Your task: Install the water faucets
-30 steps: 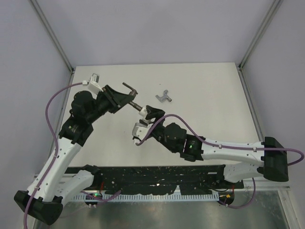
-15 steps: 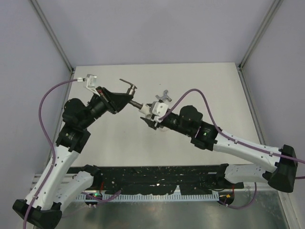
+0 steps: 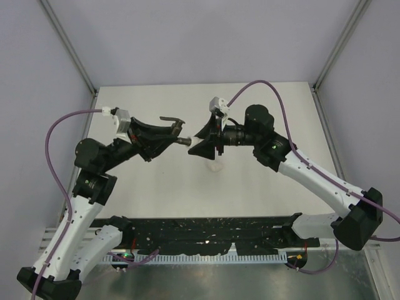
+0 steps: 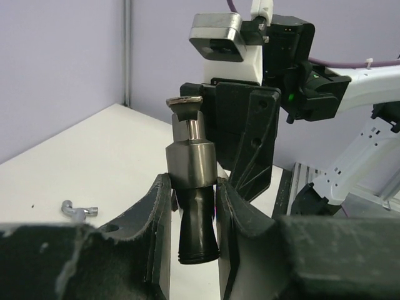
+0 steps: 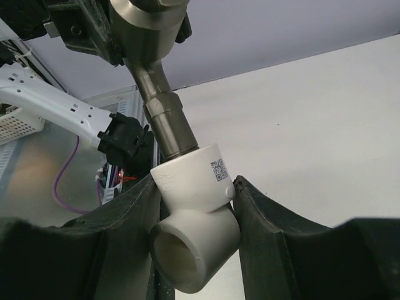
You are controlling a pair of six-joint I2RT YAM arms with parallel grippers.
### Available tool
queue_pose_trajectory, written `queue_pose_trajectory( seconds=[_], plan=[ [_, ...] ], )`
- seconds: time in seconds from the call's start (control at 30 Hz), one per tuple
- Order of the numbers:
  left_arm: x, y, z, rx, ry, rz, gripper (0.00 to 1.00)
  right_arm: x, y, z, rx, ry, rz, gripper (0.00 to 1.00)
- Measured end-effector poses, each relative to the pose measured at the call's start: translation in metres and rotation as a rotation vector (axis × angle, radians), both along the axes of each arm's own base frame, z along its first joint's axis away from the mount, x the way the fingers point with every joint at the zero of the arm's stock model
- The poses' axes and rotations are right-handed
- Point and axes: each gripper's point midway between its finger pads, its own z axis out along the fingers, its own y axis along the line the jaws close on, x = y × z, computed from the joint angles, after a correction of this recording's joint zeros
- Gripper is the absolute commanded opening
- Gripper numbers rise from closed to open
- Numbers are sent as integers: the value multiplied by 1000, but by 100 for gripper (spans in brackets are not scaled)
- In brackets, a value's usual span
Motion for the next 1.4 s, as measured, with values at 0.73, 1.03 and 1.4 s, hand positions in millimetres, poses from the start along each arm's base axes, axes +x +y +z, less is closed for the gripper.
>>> queue_pose_trajectory(
  seconds=[0.73,1.03,1.4],
  plan=[
    [44,14,-50,-218,670,240,0,-6,-15,-18,-64,-415,-69,88],
    [31,3,-33,-236,583,113,0,-8,-9,-17,-33,-369,-43,46],
    [19,-3,-5,-259,346,1,0,-11,4,-7,106,-97,90,16]
  ],
)
